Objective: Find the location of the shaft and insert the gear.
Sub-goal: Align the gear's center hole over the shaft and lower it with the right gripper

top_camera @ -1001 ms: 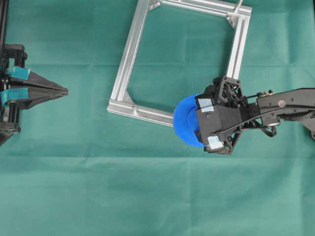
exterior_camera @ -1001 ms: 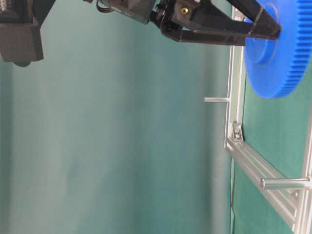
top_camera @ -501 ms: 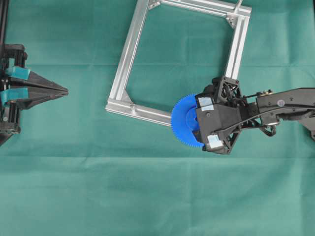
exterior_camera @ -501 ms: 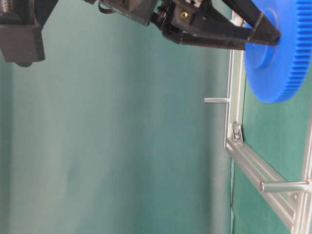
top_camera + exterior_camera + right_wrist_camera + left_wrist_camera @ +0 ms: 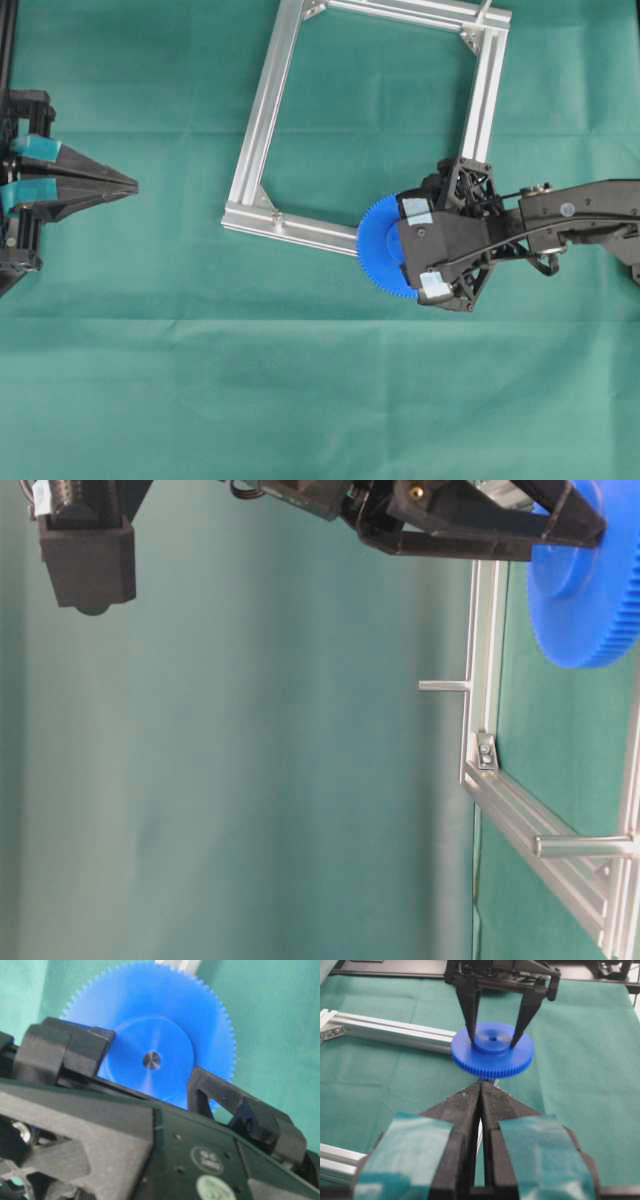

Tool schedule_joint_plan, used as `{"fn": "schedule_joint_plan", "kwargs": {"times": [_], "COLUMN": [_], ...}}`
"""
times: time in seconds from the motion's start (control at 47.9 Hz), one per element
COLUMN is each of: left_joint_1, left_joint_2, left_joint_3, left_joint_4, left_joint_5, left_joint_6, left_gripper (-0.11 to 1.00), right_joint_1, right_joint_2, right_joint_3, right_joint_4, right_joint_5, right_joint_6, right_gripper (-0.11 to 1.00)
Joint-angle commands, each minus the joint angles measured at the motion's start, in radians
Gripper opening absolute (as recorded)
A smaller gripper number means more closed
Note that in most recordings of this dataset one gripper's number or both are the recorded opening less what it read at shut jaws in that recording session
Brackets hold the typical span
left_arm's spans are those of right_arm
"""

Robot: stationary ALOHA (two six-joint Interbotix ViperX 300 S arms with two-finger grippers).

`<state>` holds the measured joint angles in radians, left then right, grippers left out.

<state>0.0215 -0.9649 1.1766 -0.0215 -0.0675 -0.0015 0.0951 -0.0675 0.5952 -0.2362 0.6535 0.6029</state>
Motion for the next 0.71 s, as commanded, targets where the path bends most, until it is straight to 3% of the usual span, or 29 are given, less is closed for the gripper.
{"fn": "schedule_joint_plan", "kwargs": {"times": [0.0, 0.688], "left_joint_1": [0.003, 0.003], "left_joint_2": [0.005, 0.005], "left_joint_3": [-0.031, -0.031], "left_joint_4": [-0.002, -0.002], "left_joint_5": [-0.006, -0.005], "left_joint_6": [-0.002, -0.002], "left_gripper": [0.01, 0.01], "right_joint_1": [-0.008, 0.002], "right_joint_2": [-0.028, 0.014], "right_joint_3": [-0.009, -0.009], "right_joint_4": [-0.003, 0.000], "right_joint_5": [0.000, -0.066], "right_joint_6": [-0.003, -0.002], "right_gripper": [0.70, 0.70]}}
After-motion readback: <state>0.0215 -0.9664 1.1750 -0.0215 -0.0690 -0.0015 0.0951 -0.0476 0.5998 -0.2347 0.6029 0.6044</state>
